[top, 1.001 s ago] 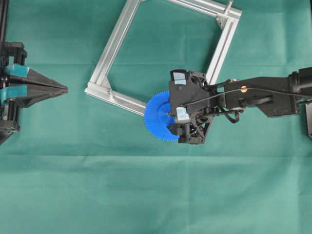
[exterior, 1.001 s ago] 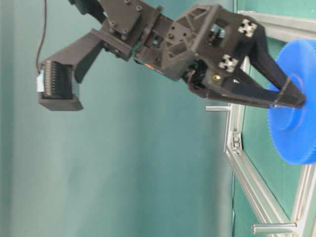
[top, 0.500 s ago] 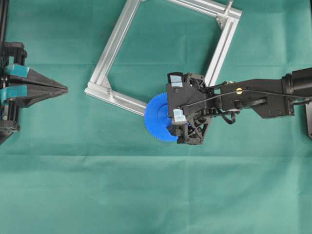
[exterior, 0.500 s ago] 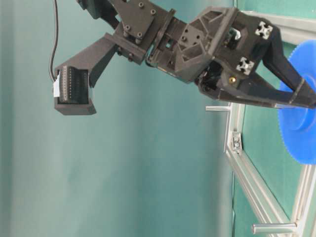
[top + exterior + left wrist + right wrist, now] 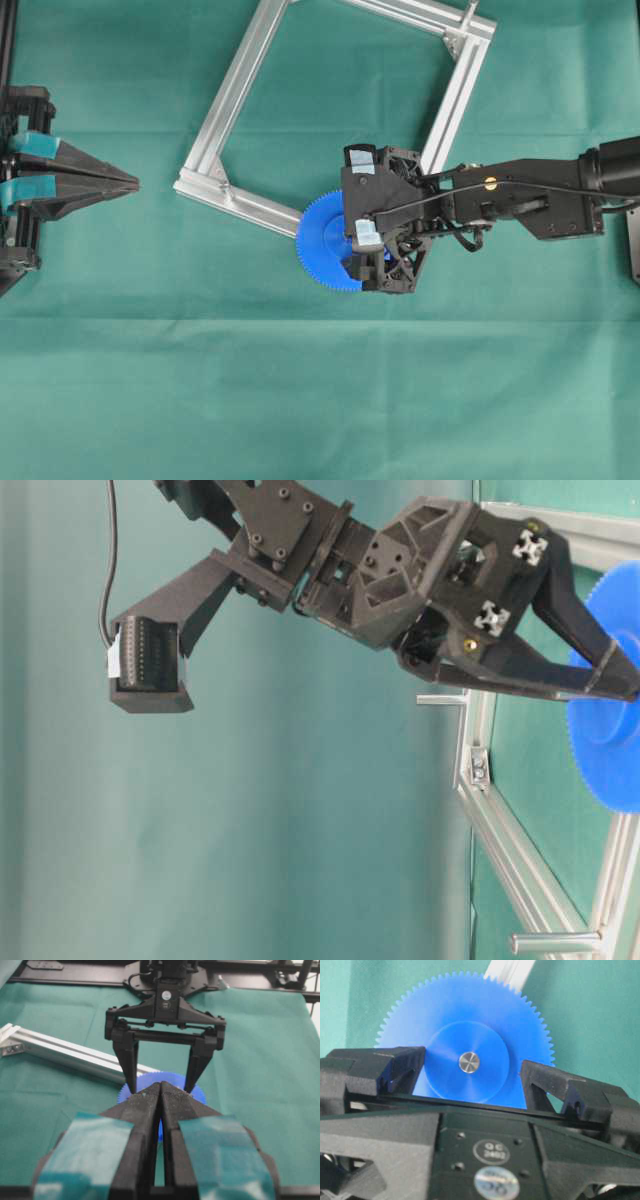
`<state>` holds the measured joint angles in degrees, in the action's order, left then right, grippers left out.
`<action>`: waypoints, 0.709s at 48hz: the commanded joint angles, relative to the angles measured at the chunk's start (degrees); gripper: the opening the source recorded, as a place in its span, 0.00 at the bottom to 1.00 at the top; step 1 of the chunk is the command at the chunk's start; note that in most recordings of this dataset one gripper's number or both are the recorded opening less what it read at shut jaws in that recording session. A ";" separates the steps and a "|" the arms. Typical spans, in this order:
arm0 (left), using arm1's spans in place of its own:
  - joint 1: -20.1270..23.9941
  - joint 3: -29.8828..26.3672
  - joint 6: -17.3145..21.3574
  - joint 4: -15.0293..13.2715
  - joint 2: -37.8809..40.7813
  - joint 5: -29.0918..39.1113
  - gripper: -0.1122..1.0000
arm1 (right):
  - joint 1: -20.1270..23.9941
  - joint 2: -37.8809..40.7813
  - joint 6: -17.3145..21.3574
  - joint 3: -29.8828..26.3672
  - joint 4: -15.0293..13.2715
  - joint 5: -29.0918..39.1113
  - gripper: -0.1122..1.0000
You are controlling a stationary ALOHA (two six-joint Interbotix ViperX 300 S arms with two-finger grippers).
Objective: Find the location of the shaft and insert the gear.
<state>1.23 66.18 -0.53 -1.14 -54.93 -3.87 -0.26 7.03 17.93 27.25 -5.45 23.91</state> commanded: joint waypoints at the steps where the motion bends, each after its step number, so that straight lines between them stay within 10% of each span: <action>1: 0.09 -1.14 -0.09 -0.09 0.26 -0.26 0.14 | -0.26 -2.55 0.00 -1.14 0.00 -0.18 0.90; 34: 0.09 -1.23 -0.09 0.00 0.09 0.09 0.14 | 0.26 -13.27 -0.26 1.76 -0.70 0.00 0.90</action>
<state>1.14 66.18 -0.53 -1.14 -55.11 -3.52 -0.18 -4.04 17.58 29.00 -6.06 24.26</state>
